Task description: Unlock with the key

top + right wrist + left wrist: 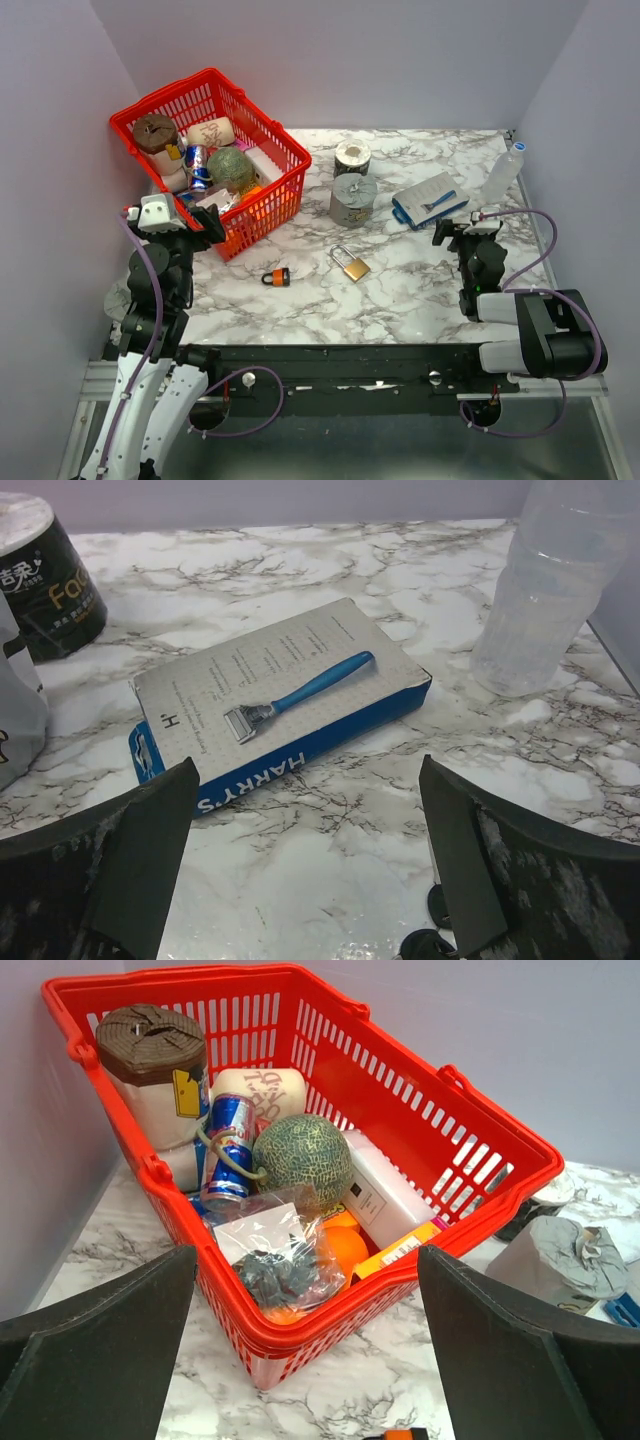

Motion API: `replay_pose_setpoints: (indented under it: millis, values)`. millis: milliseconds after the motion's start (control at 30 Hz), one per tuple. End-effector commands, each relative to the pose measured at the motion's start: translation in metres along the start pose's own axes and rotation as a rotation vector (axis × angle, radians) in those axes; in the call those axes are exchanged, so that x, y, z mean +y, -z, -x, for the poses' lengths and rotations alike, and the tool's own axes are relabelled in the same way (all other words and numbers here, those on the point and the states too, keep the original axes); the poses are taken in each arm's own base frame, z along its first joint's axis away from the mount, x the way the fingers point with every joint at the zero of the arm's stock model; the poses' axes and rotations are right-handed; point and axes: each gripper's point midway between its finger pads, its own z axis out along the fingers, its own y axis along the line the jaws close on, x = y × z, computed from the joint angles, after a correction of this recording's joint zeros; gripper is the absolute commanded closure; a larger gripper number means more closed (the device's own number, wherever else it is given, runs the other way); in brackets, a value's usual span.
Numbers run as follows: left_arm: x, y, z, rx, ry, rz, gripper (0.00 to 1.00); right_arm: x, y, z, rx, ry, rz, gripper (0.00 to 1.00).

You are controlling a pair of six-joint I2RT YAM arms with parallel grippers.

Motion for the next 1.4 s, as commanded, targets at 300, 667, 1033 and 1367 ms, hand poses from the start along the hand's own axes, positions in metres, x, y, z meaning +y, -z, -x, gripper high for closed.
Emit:
replay_pose_setpoints:
  millis: [300,667,1033,1367]
  values:
    - [0.014,0.001,0.002,-0.003,0.006,0.08,0.01,-0.01,0.008,0.053,-0.007,-0.097,-0.131,0.0]
    - [0.021,-0.001,-0.006,0.019,-0.002,0.12,0.01,0.056,0.014,0.13,0.031,-0.213,0.223,0.05]
    - [0.019,0.0,-0.006,0.009,0.009,0.104,0.01,0.018,0.003,0.048,0.498,-0.188,-0.083,0.14]
    - [0.021,-0.002,-0.014,0.031,0.006,0.12,0.01,-0.016,0.036,-0.017,0.718,-0.22,-0.267,0.17]
